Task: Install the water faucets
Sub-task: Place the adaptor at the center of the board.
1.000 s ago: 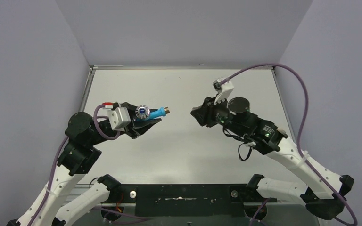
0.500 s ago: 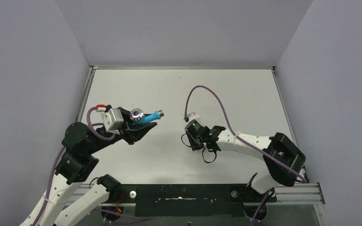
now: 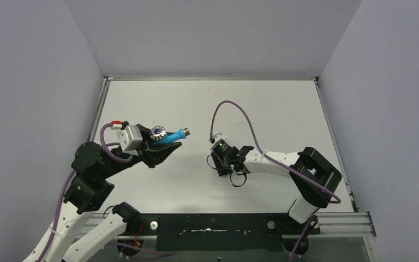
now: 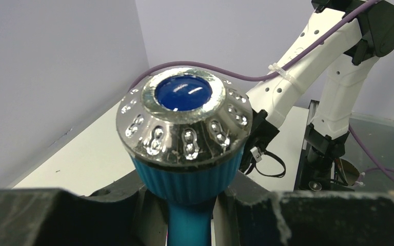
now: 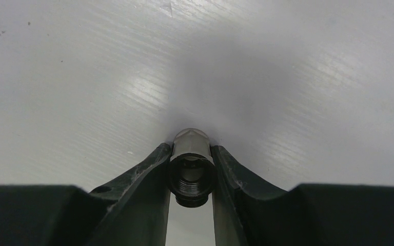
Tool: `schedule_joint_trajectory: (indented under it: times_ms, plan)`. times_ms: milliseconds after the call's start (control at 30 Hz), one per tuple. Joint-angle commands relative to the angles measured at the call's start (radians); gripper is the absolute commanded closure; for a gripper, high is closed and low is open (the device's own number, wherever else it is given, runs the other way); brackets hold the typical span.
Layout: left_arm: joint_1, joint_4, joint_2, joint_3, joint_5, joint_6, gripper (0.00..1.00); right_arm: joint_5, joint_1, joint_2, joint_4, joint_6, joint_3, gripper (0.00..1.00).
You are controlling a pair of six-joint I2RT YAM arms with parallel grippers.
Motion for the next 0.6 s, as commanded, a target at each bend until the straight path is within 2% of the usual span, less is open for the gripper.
schedule_joint_trajectory:
  times_ms: [0, 200, 433, 567]
  plan:
    - [-0.003, 0.042, 0.008, 0.017, 0.005, -0.006, 1.0, -0.038, -0.012, 0.003, 0.008, 0.018, 0.011, 0.77]
    - [-0.003, 0.044, 0.013, 0.019, 0.007, -0.004, 1.0, -0.043, -0.024, -0.003, -0.005, 0.014, 0.011, 0.57]
    - [-0.003, 0.044, 0.02, 0.026, 0.009, -0.008, 1.0, -0.028, -0.024, -0.052, -0.028, -0.012, 0.039, 0.48]
    - [-0.003, 0.041, 0.021, 0.043, 0.003, -0.029, 1.0, -0.018, -0.033, -0.177, -0.059, -0.046, 0.085, 0.46]
